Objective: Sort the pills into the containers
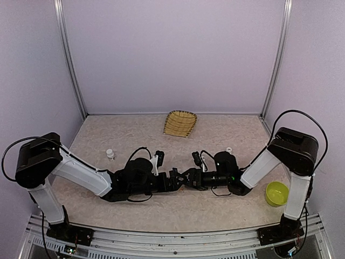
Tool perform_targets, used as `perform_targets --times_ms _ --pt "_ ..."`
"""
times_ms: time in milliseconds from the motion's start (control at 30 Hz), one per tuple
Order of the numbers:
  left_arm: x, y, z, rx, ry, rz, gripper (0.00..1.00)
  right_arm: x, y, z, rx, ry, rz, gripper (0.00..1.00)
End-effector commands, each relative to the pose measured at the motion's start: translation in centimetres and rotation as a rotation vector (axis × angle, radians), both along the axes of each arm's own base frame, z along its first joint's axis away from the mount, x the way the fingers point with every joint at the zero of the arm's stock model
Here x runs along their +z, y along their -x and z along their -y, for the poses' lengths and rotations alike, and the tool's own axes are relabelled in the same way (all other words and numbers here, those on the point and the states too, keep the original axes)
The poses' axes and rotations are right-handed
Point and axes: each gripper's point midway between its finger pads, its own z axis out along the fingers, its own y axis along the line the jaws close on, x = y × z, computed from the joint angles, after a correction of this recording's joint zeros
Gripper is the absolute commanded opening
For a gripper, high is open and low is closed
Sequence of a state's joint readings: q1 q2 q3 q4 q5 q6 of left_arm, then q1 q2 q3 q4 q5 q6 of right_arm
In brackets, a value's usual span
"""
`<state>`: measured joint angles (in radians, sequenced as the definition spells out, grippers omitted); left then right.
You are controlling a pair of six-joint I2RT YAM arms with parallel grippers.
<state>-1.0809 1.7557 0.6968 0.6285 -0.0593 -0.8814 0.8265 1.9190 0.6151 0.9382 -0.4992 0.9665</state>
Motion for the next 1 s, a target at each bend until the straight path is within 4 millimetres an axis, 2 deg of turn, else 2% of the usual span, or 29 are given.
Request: perform_targets --times_ms 0,100,433,667,867,967 --pt "1.0 0.2 0.7 -0.020 0.041 0.023 0.99 -0.1 0.1 -0.3 0.014 -0.014 -0.011 0.85" --pt "1.0 0.2 0.7 -0.021 0.044 0.024 0.99 -0.9 0.0 -0.3 0.006 0.009 -0.033 0.76" --pt "0.5 0.2 0.7 -0.024 0.034 0.013 0.99 -2.0 -0.1 -0.4 -0.002 0.020 -0.072 0.57" --pt "0.4 0.2 0.9 -0.029 0.031 0.011 0.99 -2.7 -0.1 -0.2 -0.006 0.036 -0.079 0.29" --pt "-0.4 0.2 1.3 -0.041 0.017 -0.007 0.99 -3.0 -0.1 -0.2 -0.009 0.045 -0.087 0.20" --pt "-0.8 0.1 1.5 -0.043 0.011 -0.011 0.99 -3.4 -0.2 -0.2 -0.011 0.062 -0.093 0.19"
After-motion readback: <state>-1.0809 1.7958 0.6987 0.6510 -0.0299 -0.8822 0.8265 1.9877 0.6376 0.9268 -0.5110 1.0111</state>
